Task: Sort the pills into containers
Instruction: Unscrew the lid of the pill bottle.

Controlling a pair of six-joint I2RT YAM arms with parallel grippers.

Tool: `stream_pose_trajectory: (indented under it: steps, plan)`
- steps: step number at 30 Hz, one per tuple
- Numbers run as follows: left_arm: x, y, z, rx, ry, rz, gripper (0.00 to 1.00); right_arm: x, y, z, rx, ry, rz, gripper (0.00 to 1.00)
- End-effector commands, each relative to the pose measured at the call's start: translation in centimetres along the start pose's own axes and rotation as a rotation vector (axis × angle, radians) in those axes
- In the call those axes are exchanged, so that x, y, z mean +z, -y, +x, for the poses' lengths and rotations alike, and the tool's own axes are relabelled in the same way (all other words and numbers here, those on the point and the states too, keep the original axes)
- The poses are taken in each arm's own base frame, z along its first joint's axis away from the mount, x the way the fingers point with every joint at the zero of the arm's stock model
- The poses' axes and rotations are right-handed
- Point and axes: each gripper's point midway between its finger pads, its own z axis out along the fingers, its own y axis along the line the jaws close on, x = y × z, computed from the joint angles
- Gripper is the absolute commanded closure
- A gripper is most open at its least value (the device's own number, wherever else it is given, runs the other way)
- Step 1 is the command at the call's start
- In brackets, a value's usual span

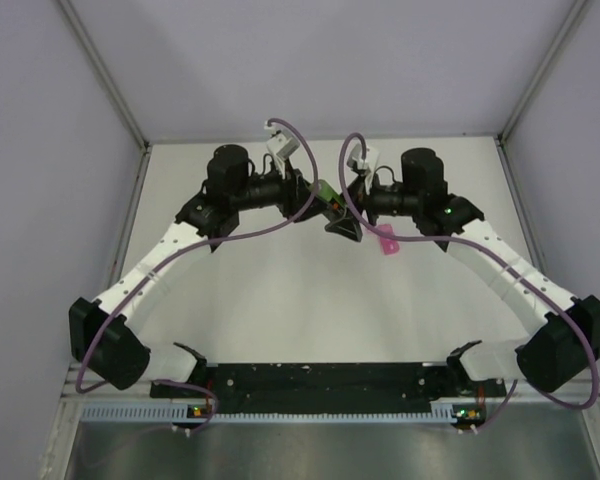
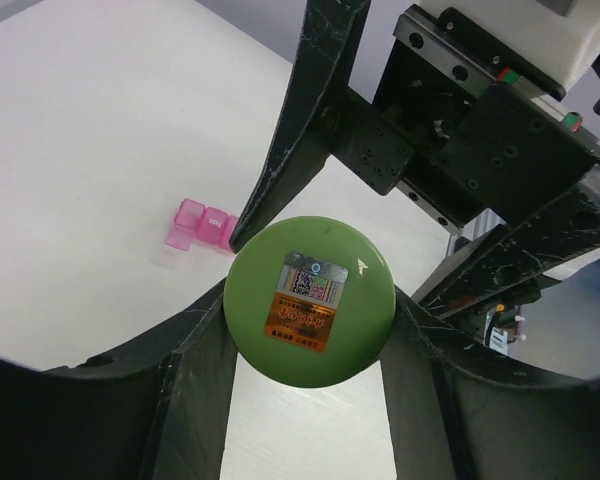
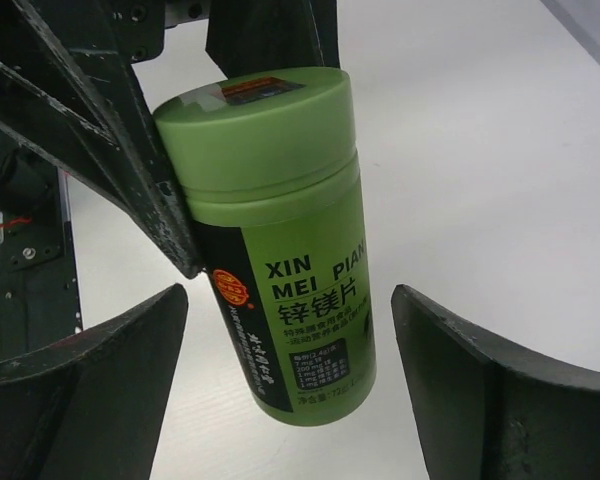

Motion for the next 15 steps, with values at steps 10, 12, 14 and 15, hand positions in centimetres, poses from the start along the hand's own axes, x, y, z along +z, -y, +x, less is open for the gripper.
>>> stream_pose_trajectory:
  steps: [10,12,14,15]
  plan:
    - [-1.1,3.1,-2.4,0.001,0.083,0.117,1.0,-0.1,-0.1,-1.1,-0.095,0.025,0.003,0.45]
    - [-1.2,3.1,-2.4,-0.007,0.088,0.126,1.0,-0.1,-0.2,-0.8,-0.095,0.02,0.004,0.45]
    - [-1.4,3.2,-2.5,-0.009,0.094,0.13,1.0,-0.2,-0.1,-0.7,-0.096,0.017,0.011,0.43]
    - [-1.5,3.3,-2.6,-0.009,0.097,0.136,1.0,-0.2,-0.1,-0.7,-0.098,0.017,0.012,0.42]
